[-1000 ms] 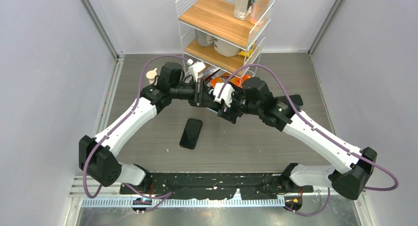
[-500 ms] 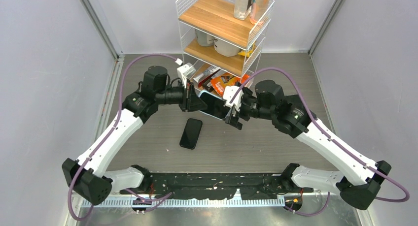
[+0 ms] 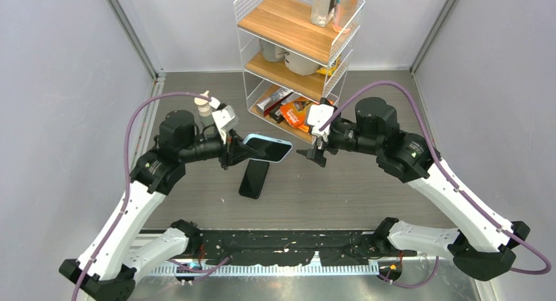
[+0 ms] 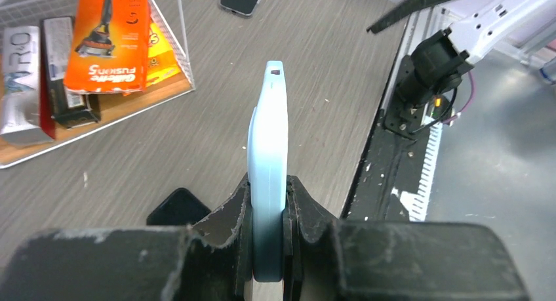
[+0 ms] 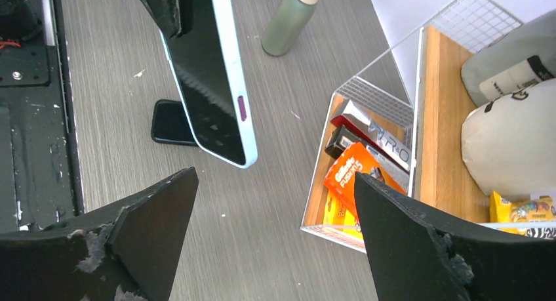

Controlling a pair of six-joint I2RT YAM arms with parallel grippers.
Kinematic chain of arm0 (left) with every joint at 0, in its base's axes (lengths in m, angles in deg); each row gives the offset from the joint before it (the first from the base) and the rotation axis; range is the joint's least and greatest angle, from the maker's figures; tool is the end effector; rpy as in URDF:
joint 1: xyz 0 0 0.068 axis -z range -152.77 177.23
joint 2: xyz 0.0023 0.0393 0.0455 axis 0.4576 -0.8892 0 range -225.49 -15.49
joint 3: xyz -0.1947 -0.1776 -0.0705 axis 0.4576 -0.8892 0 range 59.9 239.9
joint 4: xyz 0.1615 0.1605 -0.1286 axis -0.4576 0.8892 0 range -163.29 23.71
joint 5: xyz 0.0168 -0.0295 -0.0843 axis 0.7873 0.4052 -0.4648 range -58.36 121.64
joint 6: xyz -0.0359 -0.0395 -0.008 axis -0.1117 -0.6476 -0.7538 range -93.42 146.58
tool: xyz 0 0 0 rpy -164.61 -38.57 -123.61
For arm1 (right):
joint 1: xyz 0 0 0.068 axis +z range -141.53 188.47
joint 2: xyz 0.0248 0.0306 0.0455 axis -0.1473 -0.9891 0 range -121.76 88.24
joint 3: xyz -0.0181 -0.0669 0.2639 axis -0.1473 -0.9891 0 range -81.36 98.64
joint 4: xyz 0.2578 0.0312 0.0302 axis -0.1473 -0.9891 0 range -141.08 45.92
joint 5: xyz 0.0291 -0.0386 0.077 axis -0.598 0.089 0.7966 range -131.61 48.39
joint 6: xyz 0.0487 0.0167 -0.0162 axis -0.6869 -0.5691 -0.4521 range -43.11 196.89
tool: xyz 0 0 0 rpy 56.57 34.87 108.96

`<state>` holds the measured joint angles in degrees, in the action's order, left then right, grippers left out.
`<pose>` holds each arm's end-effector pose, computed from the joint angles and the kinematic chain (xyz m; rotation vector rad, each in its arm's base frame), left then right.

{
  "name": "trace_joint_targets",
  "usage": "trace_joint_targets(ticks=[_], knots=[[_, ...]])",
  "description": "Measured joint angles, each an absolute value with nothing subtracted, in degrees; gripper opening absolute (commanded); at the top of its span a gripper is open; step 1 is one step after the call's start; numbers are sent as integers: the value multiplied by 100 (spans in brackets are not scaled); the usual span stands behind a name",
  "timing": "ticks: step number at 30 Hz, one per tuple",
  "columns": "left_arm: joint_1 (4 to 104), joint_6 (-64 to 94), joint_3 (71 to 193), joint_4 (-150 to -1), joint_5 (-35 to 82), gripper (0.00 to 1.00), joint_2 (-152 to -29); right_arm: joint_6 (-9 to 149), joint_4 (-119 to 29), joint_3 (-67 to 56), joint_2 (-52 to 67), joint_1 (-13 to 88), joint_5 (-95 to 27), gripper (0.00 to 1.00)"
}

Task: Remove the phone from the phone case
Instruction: Adjust the phone.

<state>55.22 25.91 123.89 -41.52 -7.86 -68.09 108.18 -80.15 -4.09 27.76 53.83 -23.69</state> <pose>0.1511 -0.1060 0.3950 0.9139 1.7423 -0.9927 0.1390 0.1565 0.4358 -1.3487 1.3626 0.4636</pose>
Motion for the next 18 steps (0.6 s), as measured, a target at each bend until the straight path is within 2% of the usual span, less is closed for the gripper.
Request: trace_joint_targets(ticks=[12,18], knots=[[5500,3601,11840,-3864,-845,0,-6009,10888,-8439,22,2212,5123,-1563,100],[5496,3704,11768,-3868,-1107,0,-5983,10942,-8673,140,1899,5066,-754,93]])
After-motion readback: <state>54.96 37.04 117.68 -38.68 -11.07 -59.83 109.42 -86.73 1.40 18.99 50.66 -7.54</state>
